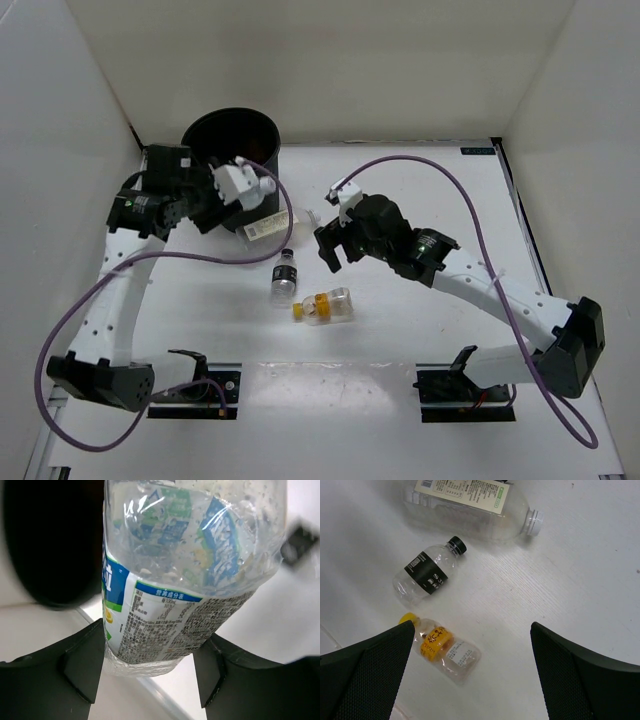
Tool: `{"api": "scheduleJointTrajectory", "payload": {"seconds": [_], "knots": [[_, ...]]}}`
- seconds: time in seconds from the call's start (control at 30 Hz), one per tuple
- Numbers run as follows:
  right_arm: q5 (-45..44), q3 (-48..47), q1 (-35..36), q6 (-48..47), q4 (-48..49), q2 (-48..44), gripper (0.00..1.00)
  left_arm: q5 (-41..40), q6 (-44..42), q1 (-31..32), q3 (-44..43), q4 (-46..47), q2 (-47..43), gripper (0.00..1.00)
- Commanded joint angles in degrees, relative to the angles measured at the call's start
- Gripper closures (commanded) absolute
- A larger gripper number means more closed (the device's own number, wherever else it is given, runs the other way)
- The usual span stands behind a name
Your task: Put the plastic bottles in the bin
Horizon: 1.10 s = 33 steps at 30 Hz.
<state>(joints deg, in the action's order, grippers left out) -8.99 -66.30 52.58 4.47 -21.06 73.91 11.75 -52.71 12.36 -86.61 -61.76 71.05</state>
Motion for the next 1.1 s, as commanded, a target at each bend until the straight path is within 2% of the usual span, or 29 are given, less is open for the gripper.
{"api": "scheduleJointTrajectory", "payload": {"seconds": [0.0, 0.07, 0.17, 0.33, 0.43, 0.57, 0.8, 0.9, 0.93, 1.0, 1.07], "knots": [[1.0, -0.14, 0.07, -0.78, 0.67, 0.45, 0.0, 7.24, 10.93, -0.49, -5.32, 9.79, -3.11, 0.9], [1.52, -0.14, 0.07, -0.26, 0.67, 0.45, 0.0, 6.02, 13.67, -0.49, -5.33, 18.84, -3.72, 0.87], [2.31, 0.47, 0.07, -0.25, 1.2, 0.97, 0.0, 4.17, 15.09, -0.49, -8.74, 23.78, 0.57, 0.87], [4.6, 0.47, 0.68, -2.53, 1.2, 4.3, 0.0, 0.39, 19.2, -2.25, -22.42, 24.32, 15.92, 0.83], [4.6, -1.28, 1.3, -4.38, -1.52, 7.72, 0.0, -0.41, 20.27, -3.04, -26.06, 24.32, 20.7, 0.8], [4.6, -3.12, 3.31, -6.83, -6.18, 10.73, 0.01, -1.82, 20.28, -3.57, -24.76, 24.32, 24.4, 0.78], [3.02, -2.08, 7.01, -11.32, -6.88, 15.11, 0.01, -2.43, 22.55, -4.63, -21.67, 24.32, 27.91, 0.75], [2.5, -2.6, 8.67, -13.87, -8.38, 18.45, 0.01, -2.43, 23.7, -5.15, -21.67, 24.32, 29.06, 0.63], [2.49, -3.56, 8.68, -14.48, -8.38, 19.42, 0.01, -3.56, 23.7, -5.15, -21.06, 24.32, 29.06, 0.48], [2.49, -4.53, 10.26, -15.63, -9.0, 22.14, 0.01, -4.71, 24.41, -5.15, -21.06, 24.32, 30.11, 0.33], [2.49, -6.36, 10.79, -17.21, -9.7, 25.12, 0.01, -6.64, 25.63, -5.15, -21.06, 24.32, 30.73, 0.29]]}}
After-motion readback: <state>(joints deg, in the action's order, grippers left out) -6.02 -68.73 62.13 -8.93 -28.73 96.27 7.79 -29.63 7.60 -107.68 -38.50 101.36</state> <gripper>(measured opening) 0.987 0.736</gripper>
